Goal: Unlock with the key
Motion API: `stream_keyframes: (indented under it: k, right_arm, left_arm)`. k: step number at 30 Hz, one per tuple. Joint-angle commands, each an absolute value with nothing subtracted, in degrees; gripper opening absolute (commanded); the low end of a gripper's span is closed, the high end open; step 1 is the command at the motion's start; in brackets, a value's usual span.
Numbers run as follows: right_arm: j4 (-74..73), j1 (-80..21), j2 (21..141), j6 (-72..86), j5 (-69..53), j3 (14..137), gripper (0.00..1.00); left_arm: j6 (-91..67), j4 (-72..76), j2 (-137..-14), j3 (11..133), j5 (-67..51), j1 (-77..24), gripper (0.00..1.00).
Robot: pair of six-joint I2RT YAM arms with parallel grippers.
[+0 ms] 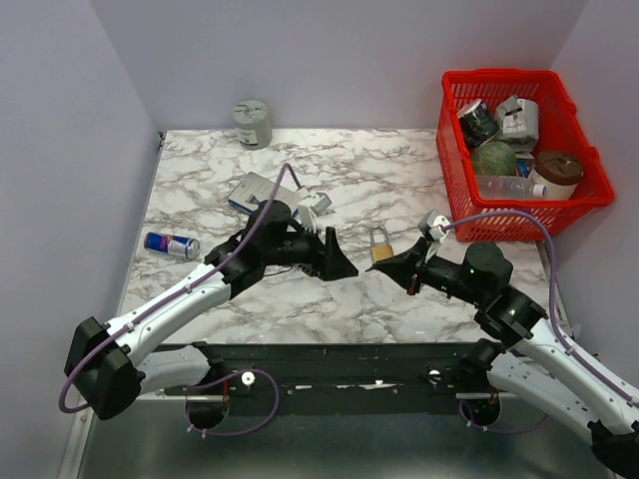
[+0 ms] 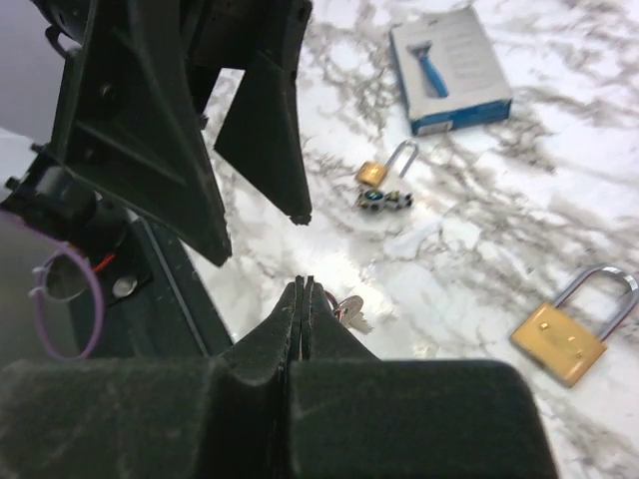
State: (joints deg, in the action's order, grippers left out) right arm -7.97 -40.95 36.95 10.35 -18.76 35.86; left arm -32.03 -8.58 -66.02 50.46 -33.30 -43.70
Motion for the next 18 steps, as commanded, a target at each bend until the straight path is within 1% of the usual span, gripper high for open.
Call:
stream_keyframes:
  k: [1, 3, 6, 10, 18]
  right_arm:
    - [3.30, -42.36, 36.12, 5.72, -11.78, 32.27, 0.01]
    - [5.26, -42.98, 36.04, 4.23, -10.02, 31.56, 0.01]
    - [7.99, -44.56, 36.12, 2.12, -8.00, 30.50, 0.01]
    - [12.12, -47.10, 36.12, -0.95, -5.72, 29.36, 0.01]
    - [13.97, -50.97, 37.53, -4.74, -4.83, 29.44, 0.01]
  left_arm:
    - [-63.60, -1.24, -64.51, 46.16, -27.33, -41.05, 0.78]
    - [-72.10, 2.17, -64.77, 45.09, -28.21, -40.96, 0.78]
    - [-79.34, 0.54, -65.91, 45.35, -28.92, -40.96, 0.78]
    - [-84.88, 1.23, -66.88, 45.44, -29.62, -41.04, 0.78]
    - [-94.13, 6.06, -67.59, 41.84, -29.35, -41.04, 0.77]
